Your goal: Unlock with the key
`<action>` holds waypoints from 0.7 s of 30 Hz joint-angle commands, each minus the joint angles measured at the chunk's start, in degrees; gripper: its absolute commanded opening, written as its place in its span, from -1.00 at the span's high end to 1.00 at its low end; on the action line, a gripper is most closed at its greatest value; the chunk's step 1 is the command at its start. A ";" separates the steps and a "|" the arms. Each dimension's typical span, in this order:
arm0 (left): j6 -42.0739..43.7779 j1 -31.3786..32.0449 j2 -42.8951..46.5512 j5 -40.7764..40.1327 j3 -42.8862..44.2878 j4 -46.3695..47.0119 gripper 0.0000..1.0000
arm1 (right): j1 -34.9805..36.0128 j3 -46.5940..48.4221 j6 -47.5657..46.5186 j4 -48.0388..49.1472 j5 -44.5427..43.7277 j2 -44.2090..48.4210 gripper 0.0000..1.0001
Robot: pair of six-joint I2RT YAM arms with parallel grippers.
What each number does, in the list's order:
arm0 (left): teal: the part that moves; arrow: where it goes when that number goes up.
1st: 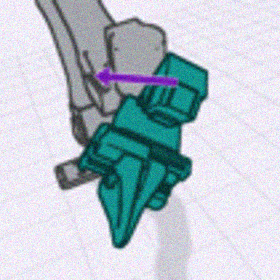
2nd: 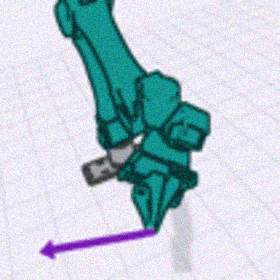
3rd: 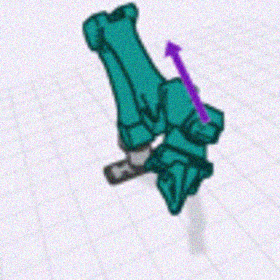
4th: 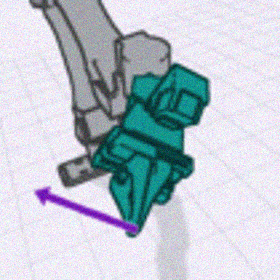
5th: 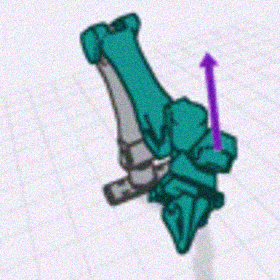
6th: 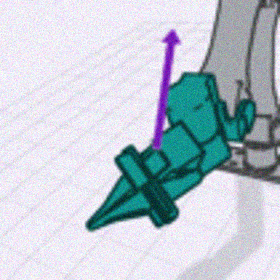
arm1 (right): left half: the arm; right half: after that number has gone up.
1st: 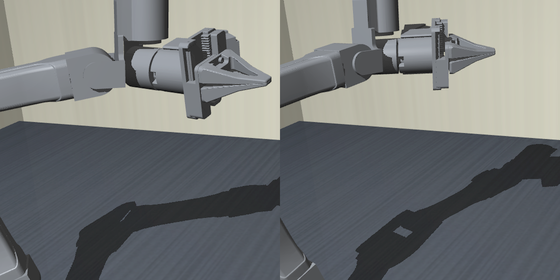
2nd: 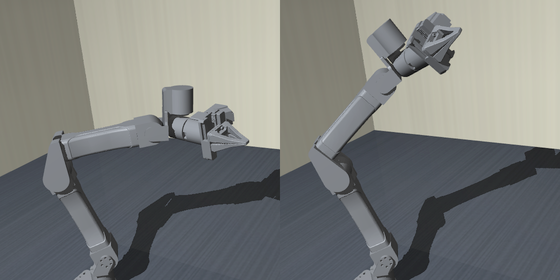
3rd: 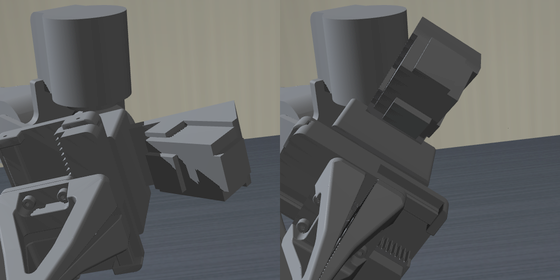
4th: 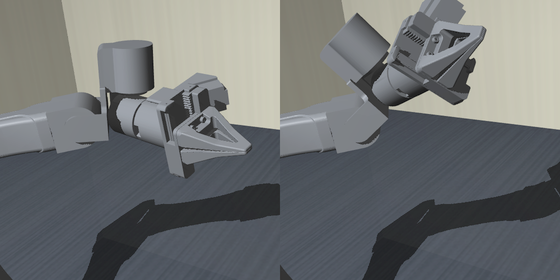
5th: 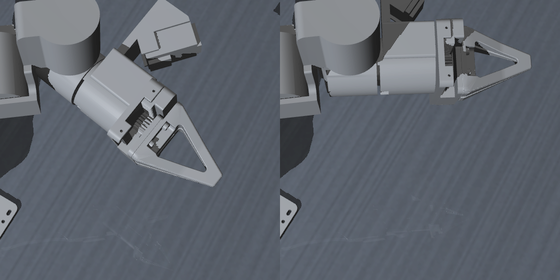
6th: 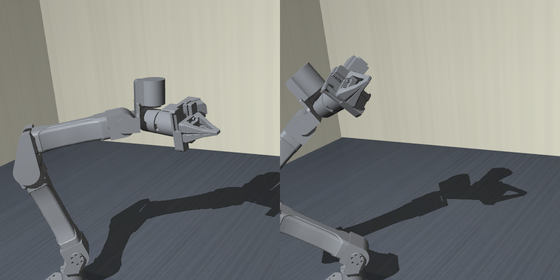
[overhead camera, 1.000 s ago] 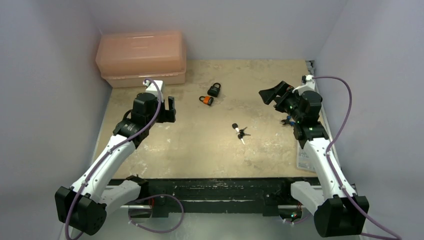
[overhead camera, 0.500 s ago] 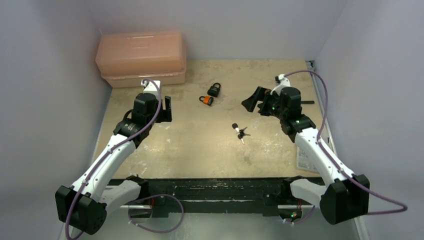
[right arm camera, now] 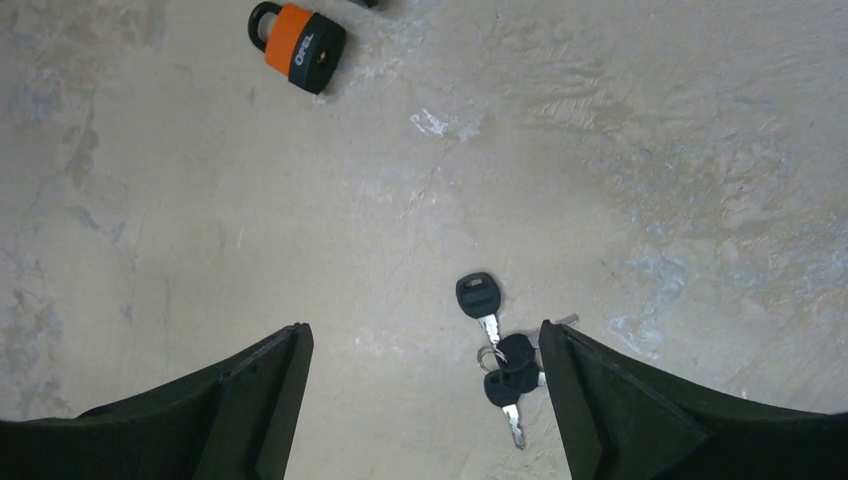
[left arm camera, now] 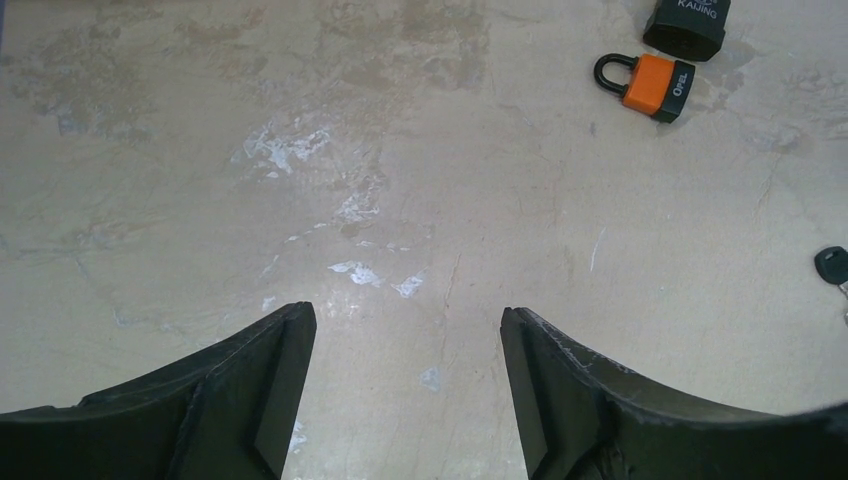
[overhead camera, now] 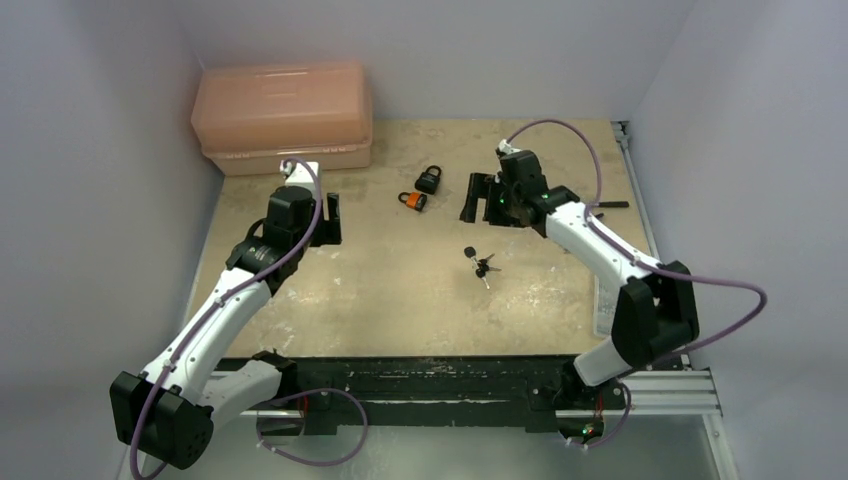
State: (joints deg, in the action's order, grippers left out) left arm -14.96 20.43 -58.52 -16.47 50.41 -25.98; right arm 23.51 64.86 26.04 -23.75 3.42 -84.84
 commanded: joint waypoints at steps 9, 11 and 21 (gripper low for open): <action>-1.65 0.05 -0.25 0.47 3.06 -0.22 -0.43 | 4.47 36.04 19.11 -16.54 -15.75 -26.82 -0.98; -1.66 0.05 -0.11 -0.01 3.05 -0.28 -0.43 | 5.11 42.71 20.35 -19.14 -18.68 -31.58 -0.97; -1.83 0.05 -0.93 0.56 3.14 -0.26 -0.42 | 7.56 60.12 23.11 -16.13 -20.23 -45.71 -0.98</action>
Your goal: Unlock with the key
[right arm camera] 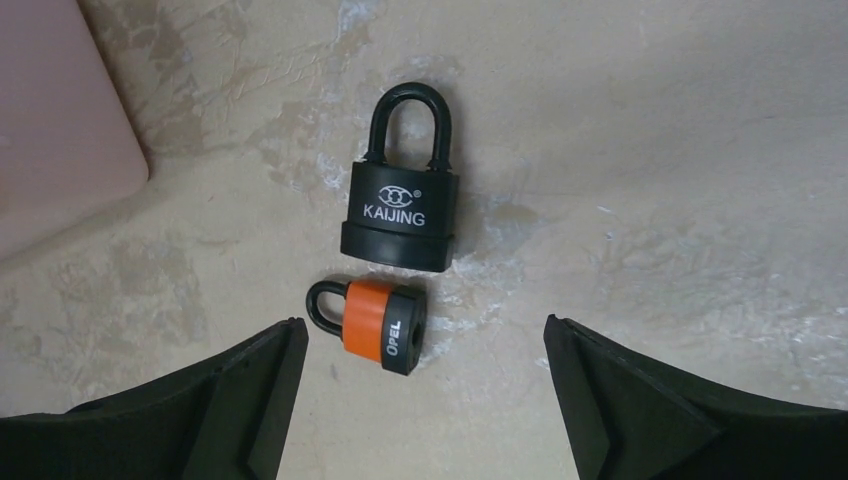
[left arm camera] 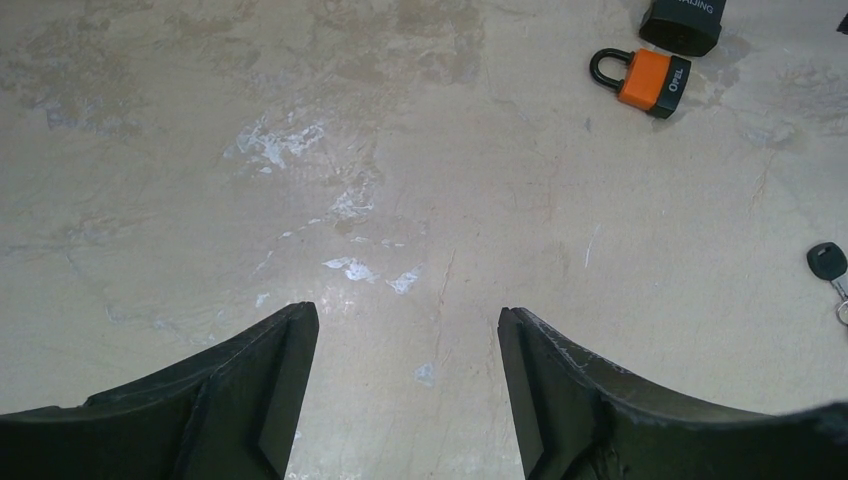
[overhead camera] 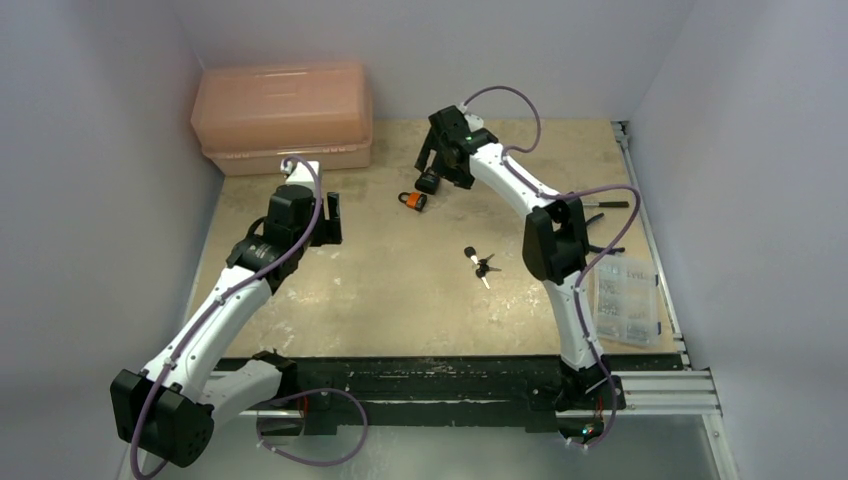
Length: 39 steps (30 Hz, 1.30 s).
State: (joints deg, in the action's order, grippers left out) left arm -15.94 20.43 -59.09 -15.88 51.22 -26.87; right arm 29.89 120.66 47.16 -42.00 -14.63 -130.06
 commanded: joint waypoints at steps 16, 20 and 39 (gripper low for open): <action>-1.03 0.05 -1.42 1.20 2.29 0.48 -0.41 | 2.97 16.98 -3.96 6.75 -11.55 -13.43 -0.97; -1.02 0.05 -1.68 1.20 2.36 0.51 -0.41 | 3.19 20.42 -6.24 7.32 -12.68 -16.67 -0.98; -1.02 0.08 -2.65 1.20 2.48 0.42 -0.41 | 4.77 15.24 -8.44 10.11 -11.74 -20.98 0.12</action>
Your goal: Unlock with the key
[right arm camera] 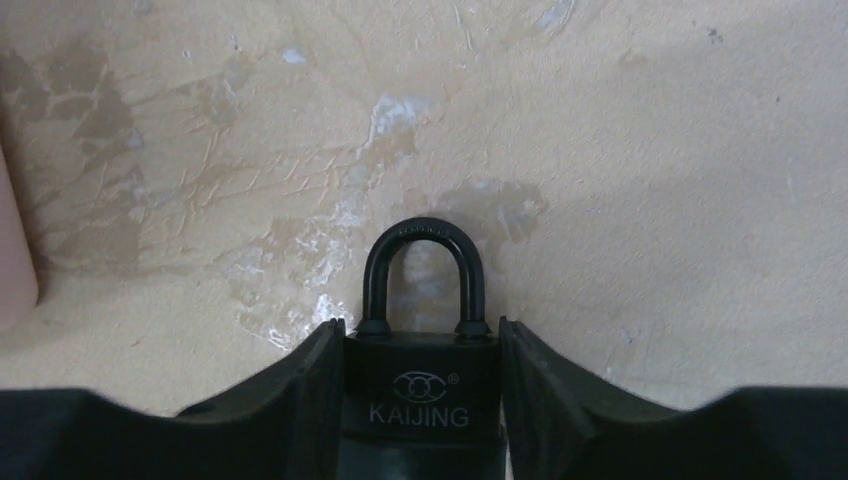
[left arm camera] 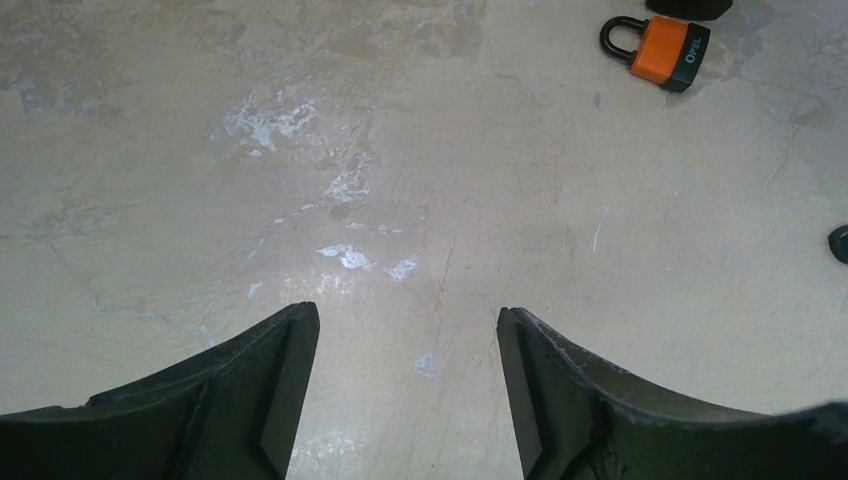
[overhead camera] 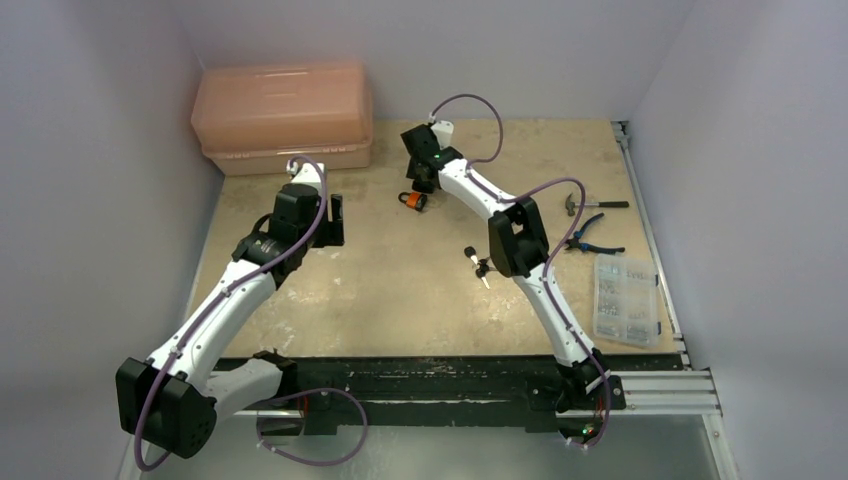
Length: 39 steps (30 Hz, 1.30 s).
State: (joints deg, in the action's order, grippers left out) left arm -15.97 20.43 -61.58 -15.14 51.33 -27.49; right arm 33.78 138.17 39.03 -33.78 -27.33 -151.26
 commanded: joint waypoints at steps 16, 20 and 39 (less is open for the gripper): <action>-0.92 0.05 -0.09 -0.60 2.37 0.79 -0.40 | 8.22 -30.31 -3.99 11.52 7.22 15.21 0.65; -0.92 0.05 -0.10 -0.75 2.35 0.87 -0.40 | 9.34 -43.34 -0.77 15.89 10.96 24.49 0.89; -1.21 0.05 4.01 6.28 1.19 4.25 -0.41 | 8.67 -55.59 8.82 18.67 23.96 51.41 1.00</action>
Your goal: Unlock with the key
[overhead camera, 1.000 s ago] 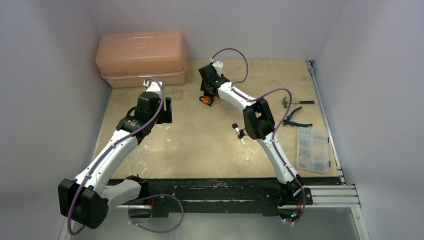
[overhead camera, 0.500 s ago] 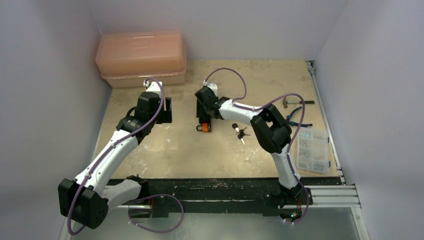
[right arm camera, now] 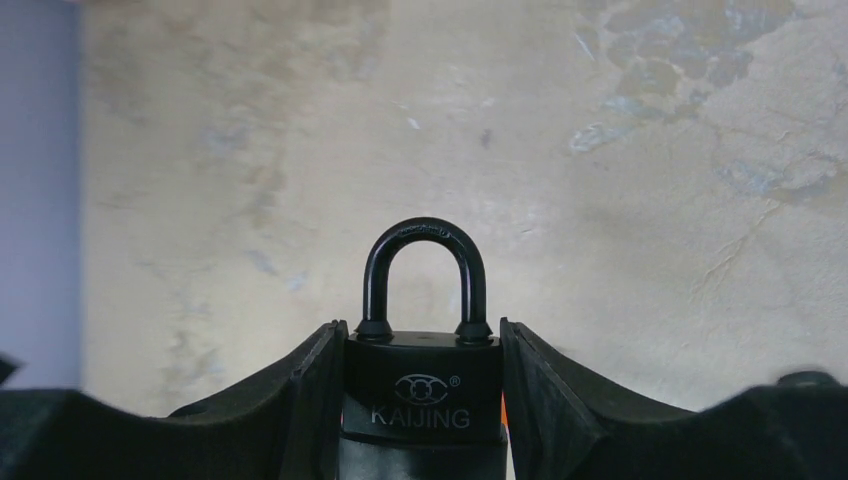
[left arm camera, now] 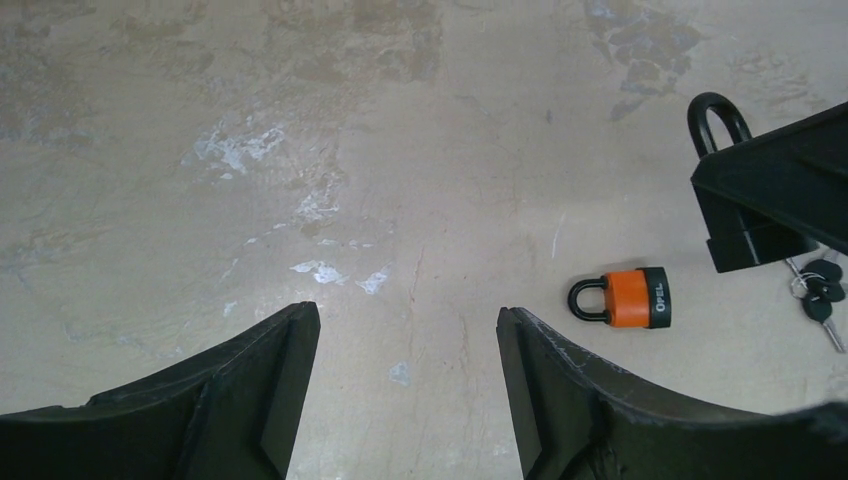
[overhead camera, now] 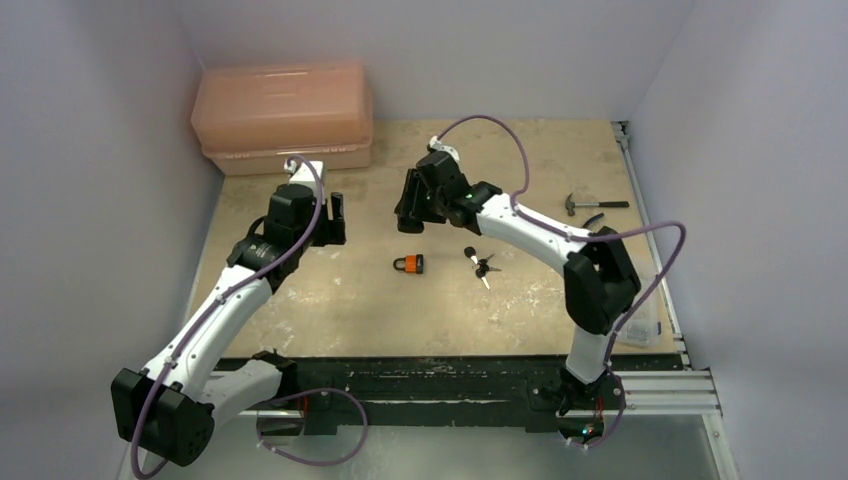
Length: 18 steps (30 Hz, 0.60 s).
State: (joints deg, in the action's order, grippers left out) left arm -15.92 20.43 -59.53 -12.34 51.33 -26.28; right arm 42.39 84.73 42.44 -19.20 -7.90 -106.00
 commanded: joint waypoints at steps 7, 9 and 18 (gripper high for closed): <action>-9.35 0.05 4.39 4.10 8.38 -0.63 -0.41 | 0.06 -7.71 10.47 6.72 11.73 14.01 1.00; -12.63 0.05 4.17 4.37 11.64 -2.93 -0.40 | 0.20 -8.97 11.91 7.36 13.70 16.00 1.00; -21.84 0.05 3.58 14.07 18.47 -6.37 -0.38 | 2.17 -14.42 1.90 18.84 19.18 23.73 1.00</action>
State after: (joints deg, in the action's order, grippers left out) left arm -32.58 20.43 -56.01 -5.15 67.26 -30.92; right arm 42.83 68.75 51.83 -11.33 7.73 -87.09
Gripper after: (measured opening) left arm 0.697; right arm 0.579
